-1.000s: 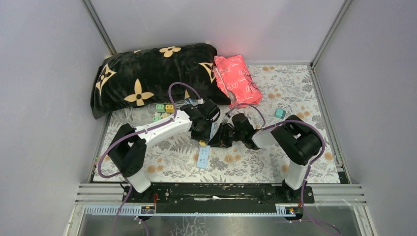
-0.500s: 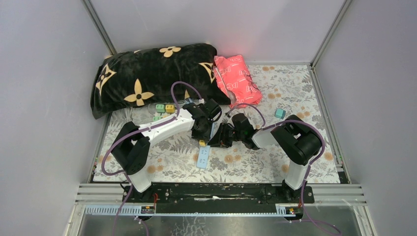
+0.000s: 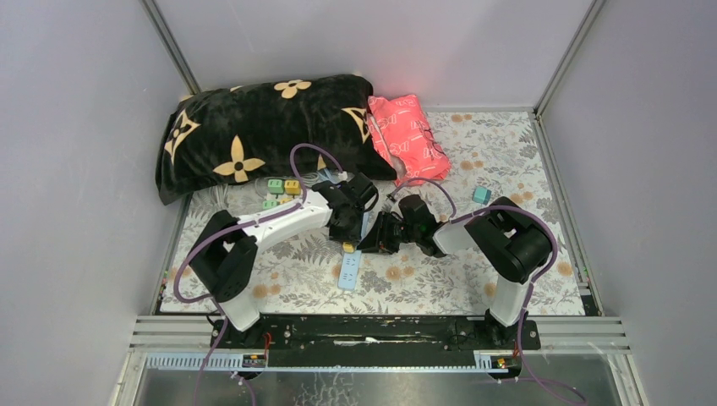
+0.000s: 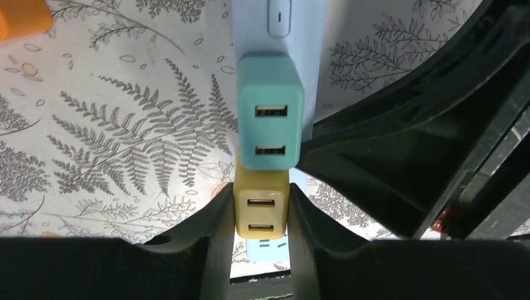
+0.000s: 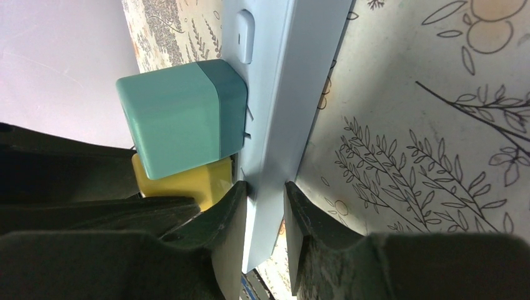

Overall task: Insert the plug
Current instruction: Insert the plug into the socket.

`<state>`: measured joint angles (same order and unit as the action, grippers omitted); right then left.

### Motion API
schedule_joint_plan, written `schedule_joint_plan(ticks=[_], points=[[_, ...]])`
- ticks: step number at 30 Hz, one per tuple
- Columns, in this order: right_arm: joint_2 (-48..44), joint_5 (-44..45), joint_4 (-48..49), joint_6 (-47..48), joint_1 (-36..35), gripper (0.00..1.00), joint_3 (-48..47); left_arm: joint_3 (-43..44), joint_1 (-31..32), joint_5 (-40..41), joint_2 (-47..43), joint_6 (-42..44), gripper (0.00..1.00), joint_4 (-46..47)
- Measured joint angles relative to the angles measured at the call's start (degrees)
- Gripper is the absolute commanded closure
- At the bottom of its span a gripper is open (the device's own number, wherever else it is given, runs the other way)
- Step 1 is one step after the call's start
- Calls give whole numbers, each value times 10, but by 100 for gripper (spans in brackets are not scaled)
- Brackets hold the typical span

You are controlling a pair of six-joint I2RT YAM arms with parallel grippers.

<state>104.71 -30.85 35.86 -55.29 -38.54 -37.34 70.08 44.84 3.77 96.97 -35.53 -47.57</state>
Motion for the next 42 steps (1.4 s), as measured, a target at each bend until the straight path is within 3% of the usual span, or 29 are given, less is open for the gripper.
schedule_joint_plan(ticks=[27,38,42], points=[[5,-7,4,0,2,66,-1,22,30,49,44,-20,100,-9],[6,-8,5,0,2,66,-1,-13,34,57,26,-28,100,21],[6,-8,5,0,2,66,-1,-8,34,58,25,-30,83,21]])
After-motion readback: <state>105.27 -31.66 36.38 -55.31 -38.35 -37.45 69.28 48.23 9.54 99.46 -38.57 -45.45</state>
